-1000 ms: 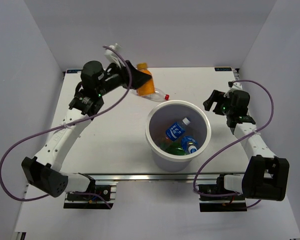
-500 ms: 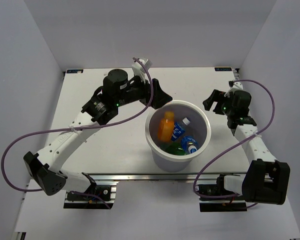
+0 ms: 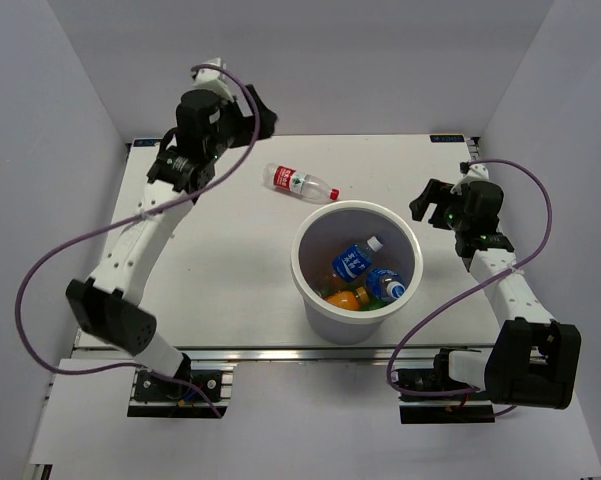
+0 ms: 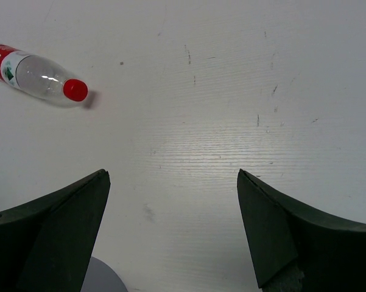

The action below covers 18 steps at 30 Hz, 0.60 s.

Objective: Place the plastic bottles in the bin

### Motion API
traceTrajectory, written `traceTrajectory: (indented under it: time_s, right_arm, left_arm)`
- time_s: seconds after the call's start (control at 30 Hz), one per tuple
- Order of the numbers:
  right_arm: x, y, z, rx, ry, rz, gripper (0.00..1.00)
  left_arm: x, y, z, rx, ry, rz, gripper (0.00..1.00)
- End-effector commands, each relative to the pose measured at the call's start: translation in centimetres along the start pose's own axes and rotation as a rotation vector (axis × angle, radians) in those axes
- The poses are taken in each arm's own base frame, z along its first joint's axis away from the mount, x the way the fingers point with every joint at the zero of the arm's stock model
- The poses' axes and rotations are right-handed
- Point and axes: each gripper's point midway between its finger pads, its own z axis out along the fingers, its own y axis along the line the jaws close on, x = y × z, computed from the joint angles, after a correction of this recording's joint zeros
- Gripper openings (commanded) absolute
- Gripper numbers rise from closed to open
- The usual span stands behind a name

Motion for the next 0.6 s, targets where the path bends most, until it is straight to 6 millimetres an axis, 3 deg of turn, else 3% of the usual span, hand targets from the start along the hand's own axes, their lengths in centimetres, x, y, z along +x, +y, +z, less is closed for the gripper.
traceTrajectory:
  time_s: [0.0,0.03,0.27,0.43,0.57]
  right_arm:
    - [-0.9,-0.8,0.1,0.041,-0.031,-0.015,0.89]
    - [-1.1,-0.9,0.1,0.049,-0.032,-0.017,0.89]
    - [-0.9,-2.8,0.7,0.146,-0.003,-0.030,0.89]
    - [-0.1,-3.7,1.6,0.181,0.050,-0.034,0.89]
    - [0.3,-5.7,2.1,0.274,0.079,-0.060,0.89]
  left_arm:
    - [1.3,9.3,3.2,-0.311,0.004,-0.141,0.98]
    - [2.9,10.9,4.9,-0.354,0.029,-0.144,0.98]
    - [8.8,13.1,12.4,-0.333,0.145,-0.243,0.98]
    - [13.0,15.2,15.4,-0.380,0.201,-0.327,0.98]
    - [16.3,16.7,17.3,-0.427,0.221,-0.431,0.98]
